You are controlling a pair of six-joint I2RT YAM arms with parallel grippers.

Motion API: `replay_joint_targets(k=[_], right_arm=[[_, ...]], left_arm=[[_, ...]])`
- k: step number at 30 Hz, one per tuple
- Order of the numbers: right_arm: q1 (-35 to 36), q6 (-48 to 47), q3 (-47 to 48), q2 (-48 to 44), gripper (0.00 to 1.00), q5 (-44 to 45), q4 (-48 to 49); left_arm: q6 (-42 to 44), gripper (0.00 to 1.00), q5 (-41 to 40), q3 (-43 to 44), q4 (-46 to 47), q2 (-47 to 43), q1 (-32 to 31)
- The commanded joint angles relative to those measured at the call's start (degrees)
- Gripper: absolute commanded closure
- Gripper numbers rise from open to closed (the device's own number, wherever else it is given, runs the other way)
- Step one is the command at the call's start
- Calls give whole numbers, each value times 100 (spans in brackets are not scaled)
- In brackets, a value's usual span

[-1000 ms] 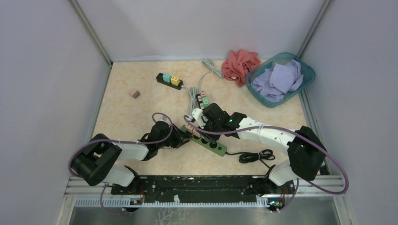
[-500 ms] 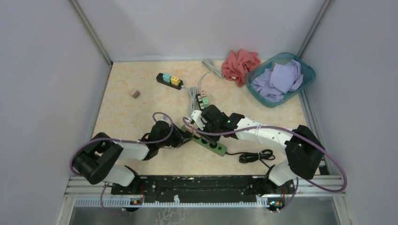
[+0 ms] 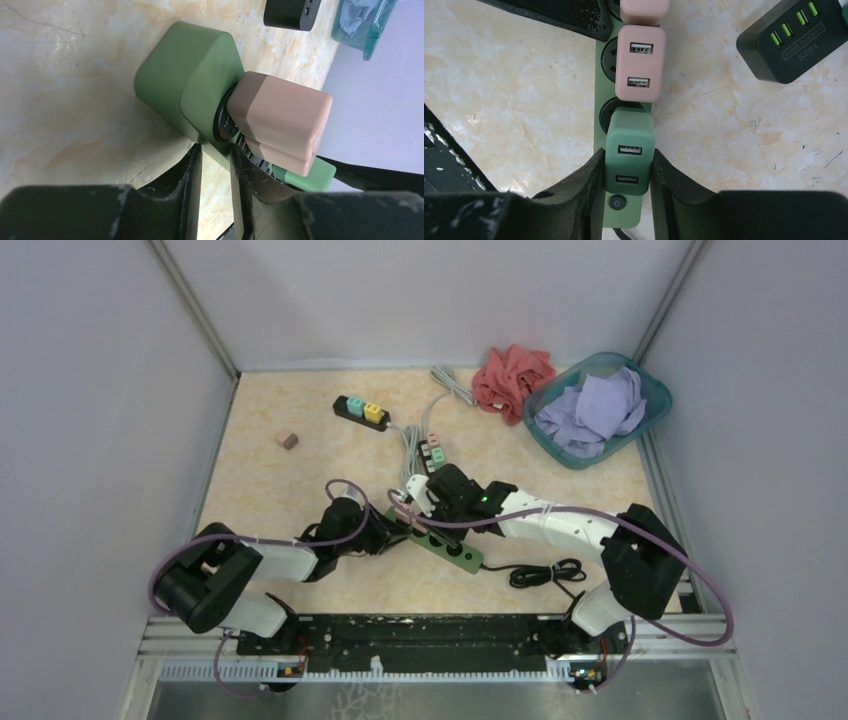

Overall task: Insert the plug
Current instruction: Insert the plug into the socket.

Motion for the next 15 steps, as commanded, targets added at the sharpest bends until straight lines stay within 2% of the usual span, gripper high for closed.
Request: replay_joint_targets(k=[1,15], right_arm=[[71,72,292,3,100,-4,376],[66,30,362,215,100,-95,54]], left_arm=[[158,68,-68,88,-7,45,-19],[194,68,-82,98,-43,6,-19]])
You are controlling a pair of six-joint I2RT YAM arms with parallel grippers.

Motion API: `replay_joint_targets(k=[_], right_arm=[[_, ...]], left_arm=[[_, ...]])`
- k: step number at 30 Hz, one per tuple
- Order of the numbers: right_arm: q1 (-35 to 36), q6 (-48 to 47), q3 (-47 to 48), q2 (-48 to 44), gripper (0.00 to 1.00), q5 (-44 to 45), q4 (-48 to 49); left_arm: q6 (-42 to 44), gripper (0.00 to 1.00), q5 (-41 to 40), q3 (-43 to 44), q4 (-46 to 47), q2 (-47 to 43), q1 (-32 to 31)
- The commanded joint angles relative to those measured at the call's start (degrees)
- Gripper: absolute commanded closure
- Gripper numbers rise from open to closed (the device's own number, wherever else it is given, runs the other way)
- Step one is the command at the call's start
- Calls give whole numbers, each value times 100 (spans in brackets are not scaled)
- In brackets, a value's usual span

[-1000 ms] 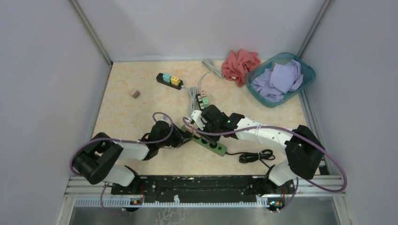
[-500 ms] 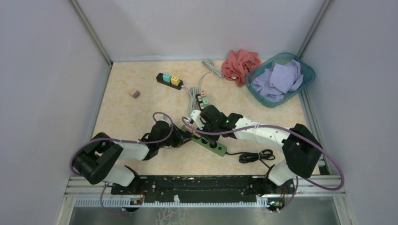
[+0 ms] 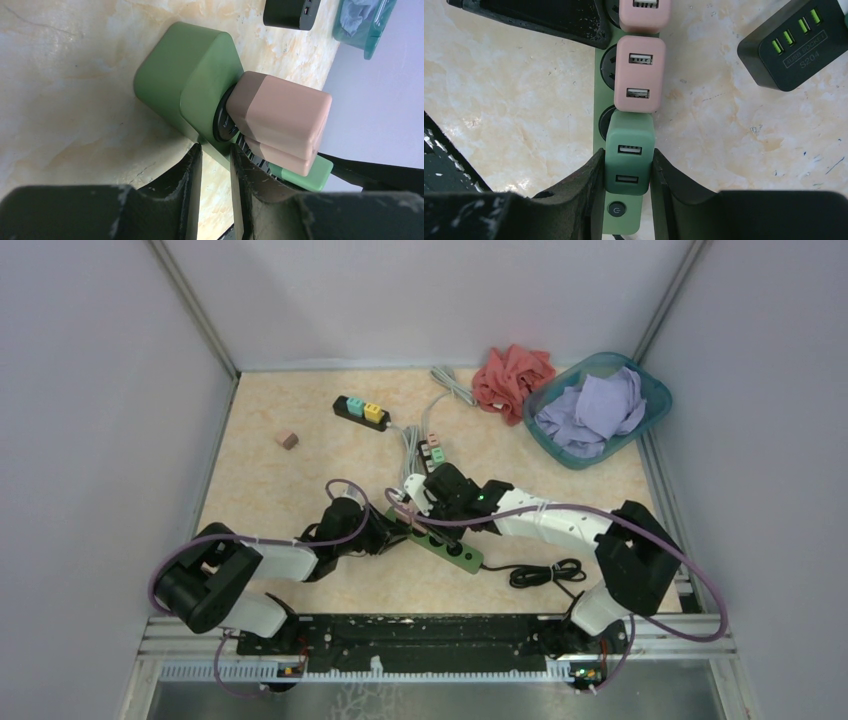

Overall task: Insert the plug
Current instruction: Insert the plug into the socket.

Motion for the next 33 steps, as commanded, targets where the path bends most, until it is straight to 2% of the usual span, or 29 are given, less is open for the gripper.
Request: replay_joint_targets(k=[1,26,33], right_arm=[[64,14,338,94,100,-58,-101],[67,-303,254,976,100,365,-819],[62,-393,97,950,100,347,-958]], left_arm=[[153,68,-77,98,-45,-1,-19],[193,69,-106,143,-169,20,-19],[142,69,-54,87,-60,116,-19]])
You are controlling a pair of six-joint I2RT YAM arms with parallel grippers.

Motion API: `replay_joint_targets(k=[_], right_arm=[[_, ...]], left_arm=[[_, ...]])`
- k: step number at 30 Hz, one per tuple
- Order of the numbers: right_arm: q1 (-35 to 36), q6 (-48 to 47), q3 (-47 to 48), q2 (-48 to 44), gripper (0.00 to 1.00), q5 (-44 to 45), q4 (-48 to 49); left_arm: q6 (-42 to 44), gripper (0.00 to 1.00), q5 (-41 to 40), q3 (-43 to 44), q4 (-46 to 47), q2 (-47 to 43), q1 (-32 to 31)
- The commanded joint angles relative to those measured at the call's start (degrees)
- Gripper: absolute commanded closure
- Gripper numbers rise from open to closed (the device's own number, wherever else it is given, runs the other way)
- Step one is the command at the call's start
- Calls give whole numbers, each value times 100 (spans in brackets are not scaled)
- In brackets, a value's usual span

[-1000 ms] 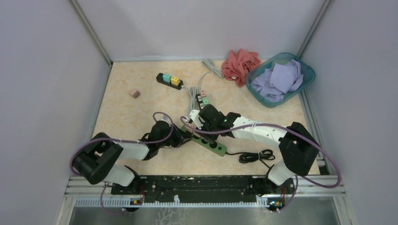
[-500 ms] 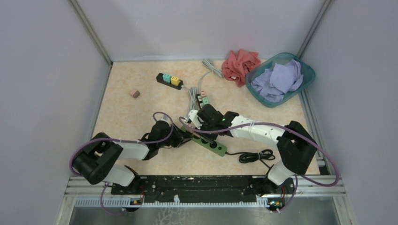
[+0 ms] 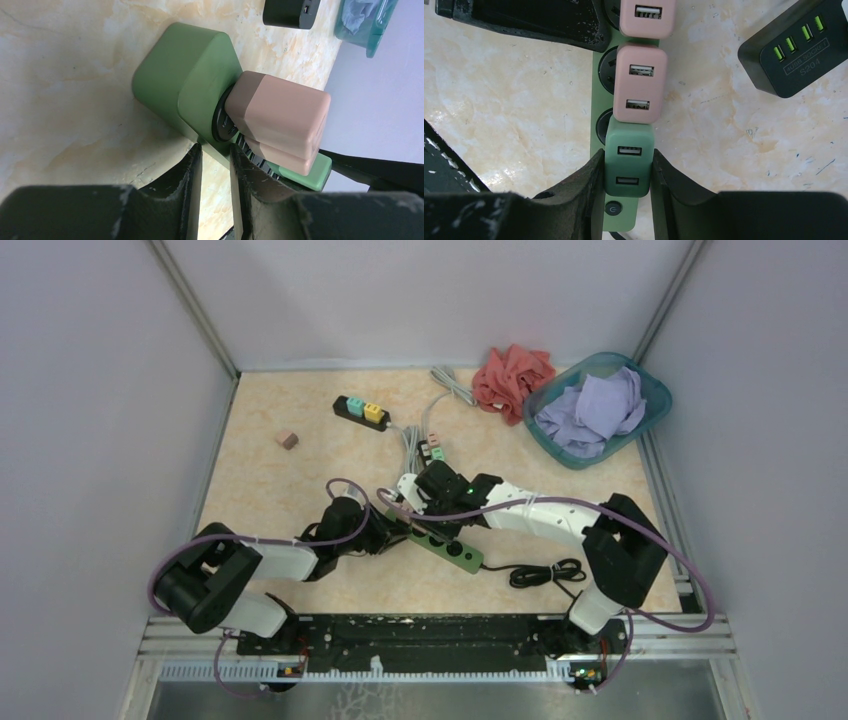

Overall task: Insert the plug
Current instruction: Insert the plug into the socket.

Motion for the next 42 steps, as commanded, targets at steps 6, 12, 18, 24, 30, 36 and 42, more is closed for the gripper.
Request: replay_joint_targets(k=[6,12,18,24,30,36,42], right_arm=[[36,-187,-506,464,100,-153,-264],[89,140,-535,97,100,-558,804],[215,153,-748,-52,100,-464,1913],[202,-81,-1170,-195,100,17,1864],[29,113,-1392,-282,100,-253,1926],[-23,172,-1775,-534,100,-908,2431],[-261,376,-2249,-928,100,-577,2802]], left_arm=[[136,69,-53,75,35,172,19],[530,69,-11,160,-262,-31,393],[743,69,41,240,-466,-277,660],[865,69,257,394,-755,-447,645],[622,67,373,273,-682,-524,413],[265,60,306,173,-453,-362,81],[121,59,367,225,-232,98,-10]])
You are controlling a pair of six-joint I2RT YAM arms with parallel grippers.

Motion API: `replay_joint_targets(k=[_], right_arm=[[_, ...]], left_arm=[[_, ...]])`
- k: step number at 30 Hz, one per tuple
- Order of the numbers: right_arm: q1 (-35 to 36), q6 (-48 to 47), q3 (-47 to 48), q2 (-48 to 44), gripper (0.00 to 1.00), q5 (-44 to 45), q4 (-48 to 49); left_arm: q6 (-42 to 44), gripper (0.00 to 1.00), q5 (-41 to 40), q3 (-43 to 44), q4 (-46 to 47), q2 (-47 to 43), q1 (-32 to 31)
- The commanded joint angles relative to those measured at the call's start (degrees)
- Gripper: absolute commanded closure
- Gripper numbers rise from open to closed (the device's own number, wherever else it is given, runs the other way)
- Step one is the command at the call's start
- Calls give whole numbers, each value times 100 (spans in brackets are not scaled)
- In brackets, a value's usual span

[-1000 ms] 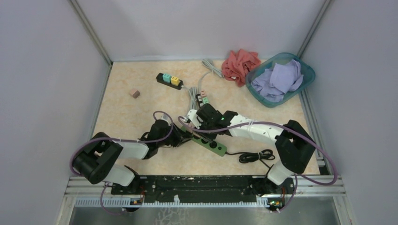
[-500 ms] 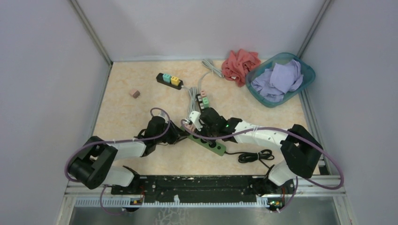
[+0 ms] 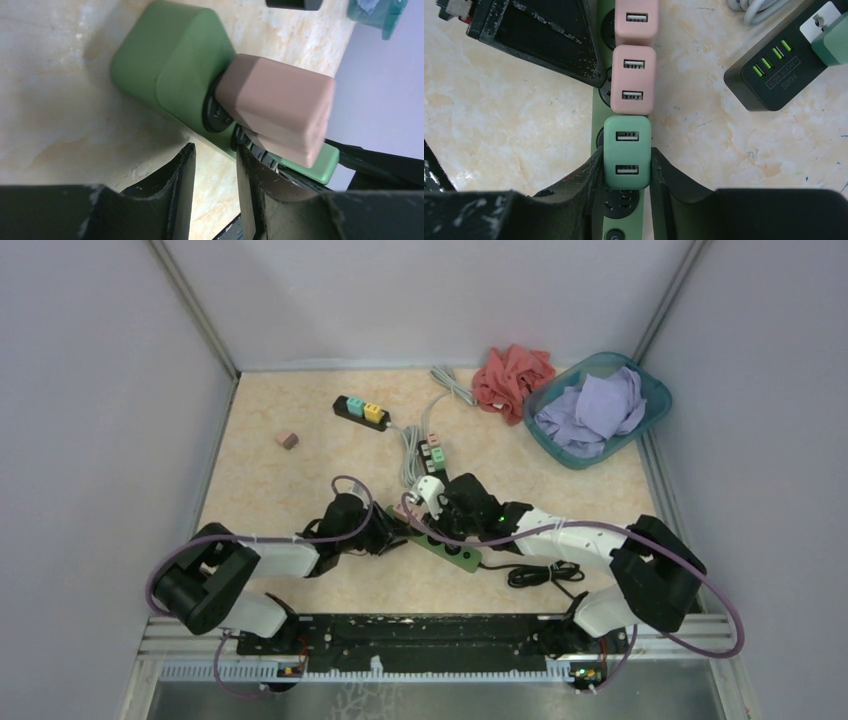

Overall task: Insert the plug
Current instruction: Insert the plug into the socket.

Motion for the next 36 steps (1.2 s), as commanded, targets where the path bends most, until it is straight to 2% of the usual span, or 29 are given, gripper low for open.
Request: replay_joint_targets(k=[1,13,16,23,30,36], right_arm=[[-200,242,-424,79,100,-119,260],[-363,164,-474,-161,100,830,-208],[-362,42,-374,-168,100,673,-495],[-364,-254,419,437,100,607,-1769],[-272,-457,583,767,100,224,-1843],[-267,-422,553,1163,100,860,-2079]], left_arm=[[-189,59,24,4,320,356,-44],[-151,67,-127,103,223,782,-41],[-76,69,-147,140,113,787,-41],[-59,72,-175,87,62,770,-37],[-34,75,-223,28,53,645,-36],[-33,76,-275,-30,40,566,-36]])
